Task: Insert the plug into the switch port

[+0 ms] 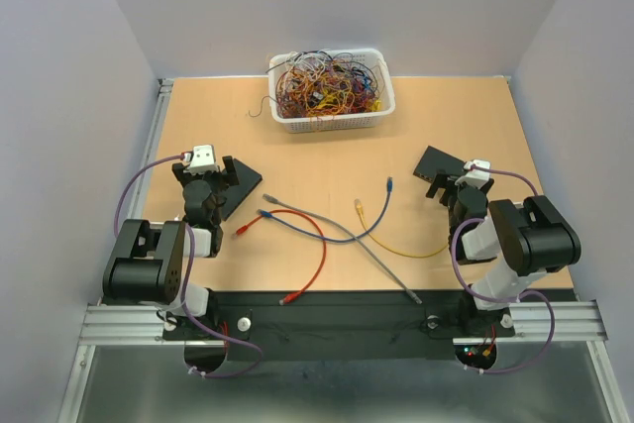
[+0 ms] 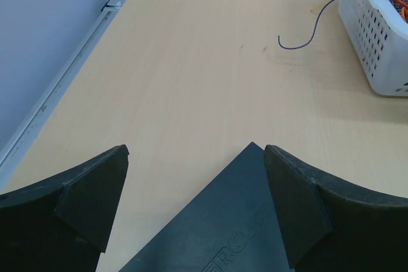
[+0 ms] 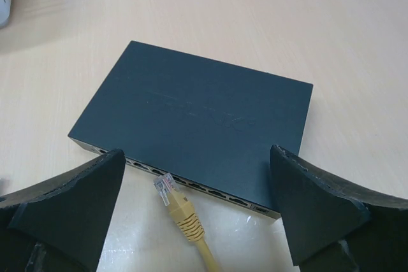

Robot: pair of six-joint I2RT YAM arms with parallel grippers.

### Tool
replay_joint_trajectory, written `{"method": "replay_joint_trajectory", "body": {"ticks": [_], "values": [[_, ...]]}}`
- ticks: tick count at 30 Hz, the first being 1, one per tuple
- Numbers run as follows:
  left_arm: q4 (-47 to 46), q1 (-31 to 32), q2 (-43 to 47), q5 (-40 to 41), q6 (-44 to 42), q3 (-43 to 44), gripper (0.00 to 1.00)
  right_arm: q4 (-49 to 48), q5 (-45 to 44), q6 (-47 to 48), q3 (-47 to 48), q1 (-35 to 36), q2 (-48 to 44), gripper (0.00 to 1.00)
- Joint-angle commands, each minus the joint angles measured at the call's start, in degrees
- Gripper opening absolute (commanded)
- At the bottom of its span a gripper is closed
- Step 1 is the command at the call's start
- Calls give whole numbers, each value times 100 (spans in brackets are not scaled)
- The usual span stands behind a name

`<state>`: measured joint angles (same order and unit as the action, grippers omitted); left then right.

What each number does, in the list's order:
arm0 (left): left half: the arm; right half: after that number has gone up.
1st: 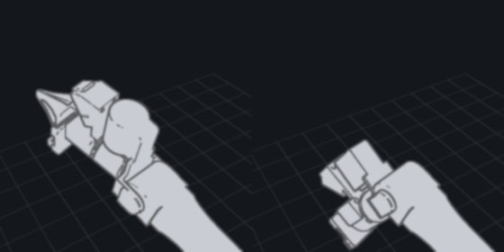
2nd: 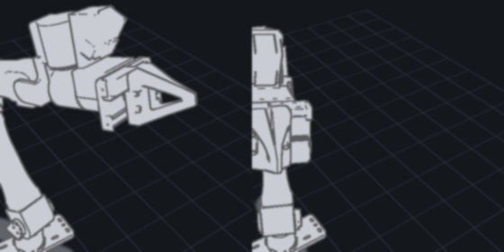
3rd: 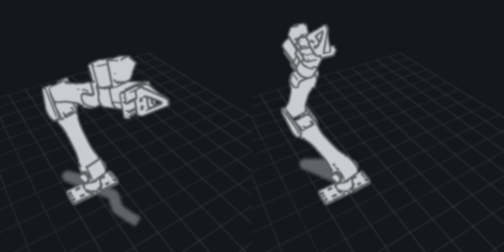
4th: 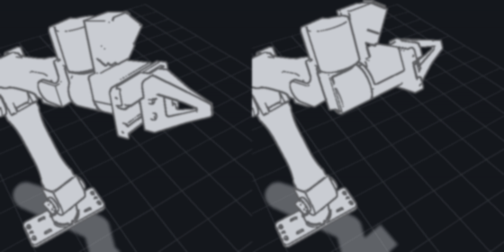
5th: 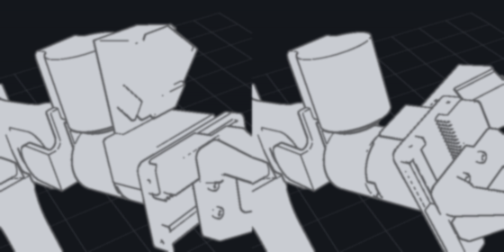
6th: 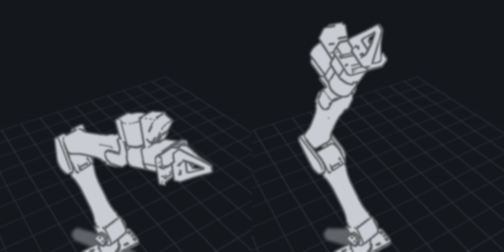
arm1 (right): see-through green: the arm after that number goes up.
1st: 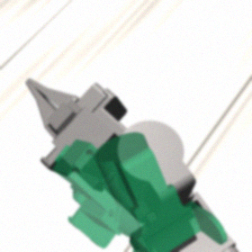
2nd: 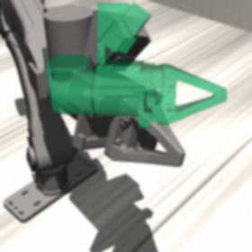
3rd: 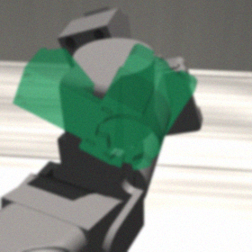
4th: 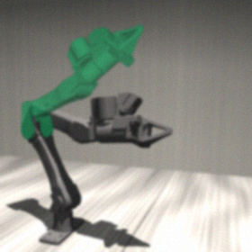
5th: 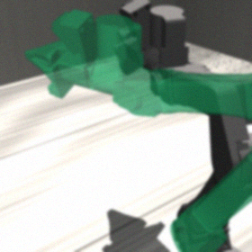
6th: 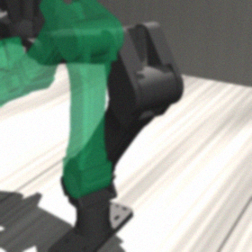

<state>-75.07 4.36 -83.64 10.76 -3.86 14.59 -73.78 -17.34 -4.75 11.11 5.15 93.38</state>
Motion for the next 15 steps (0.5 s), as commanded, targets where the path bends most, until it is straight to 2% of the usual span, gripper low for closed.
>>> {"method": "replay_joint_trajectory", "body": {"ticks": [1, 13, 15], "values": [[-1335, -41, 14, 57, -62, -61, 99, -515, 12, 10, 75, -49, -92, 100], [-1335, -41, 14, 57, -62, -61, 99, -515, 12, 36, 66, -49, -92, 100], [-1335, -41, 14, 57, -62, -70, 99, -515, 29, 80, 14, -49, -337, 100]]}}
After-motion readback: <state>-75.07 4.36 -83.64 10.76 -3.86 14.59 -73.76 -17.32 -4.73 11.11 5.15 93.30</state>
